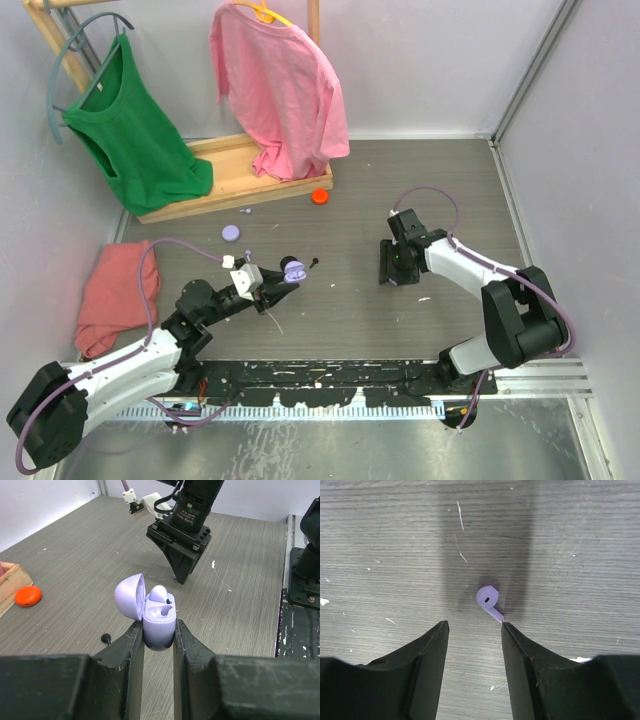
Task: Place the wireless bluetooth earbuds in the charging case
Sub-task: Pick up the earbud from the center of the board.
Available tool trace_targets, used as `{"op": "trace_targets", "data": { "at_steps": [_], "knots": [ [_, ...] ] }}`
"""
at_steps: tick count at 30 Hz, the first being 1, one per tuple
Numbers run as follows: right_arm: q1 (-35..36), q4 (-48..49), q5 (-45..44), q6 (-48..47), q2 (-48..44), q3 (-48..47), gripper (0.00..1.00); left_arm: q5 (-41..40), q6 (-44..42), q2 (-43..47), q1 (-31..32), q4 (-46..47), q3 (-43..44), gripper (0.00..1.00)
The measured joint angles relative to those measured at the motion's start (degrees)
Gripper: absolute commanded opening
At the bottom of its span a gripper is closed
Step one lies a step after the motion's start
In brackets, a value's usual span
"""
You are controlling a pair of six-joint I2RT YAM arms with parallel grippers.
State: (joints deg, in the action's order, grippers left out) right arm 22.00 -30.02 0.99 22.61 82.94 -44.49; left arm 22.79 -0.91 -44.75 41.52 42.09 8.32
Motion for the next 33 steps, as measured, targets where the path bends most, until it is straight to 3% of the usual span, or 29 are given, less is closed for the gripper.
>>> {"op": "trace_targets", "data": {
  "at_steps": [6,14,33],
  "knots": [
    [0.5,-2.5,-3.4,-1.4,-0.2,-3.6,0.52,0.0,0.0,0.0,0.0,0.0,0.0,0.0],
    [0.5,-3.2,-6.7,-3.9,2.7,-8.3,0.43,0.1,0.0,0.0,0.0,-0.1,0.0,0.0],
    [2.0,-4.5,-4.9,-7.6,10.0,-9.5,0.37,0.6,0.0,-1.1,0.0,-0.4,0.0,0.0]
  ]
}}
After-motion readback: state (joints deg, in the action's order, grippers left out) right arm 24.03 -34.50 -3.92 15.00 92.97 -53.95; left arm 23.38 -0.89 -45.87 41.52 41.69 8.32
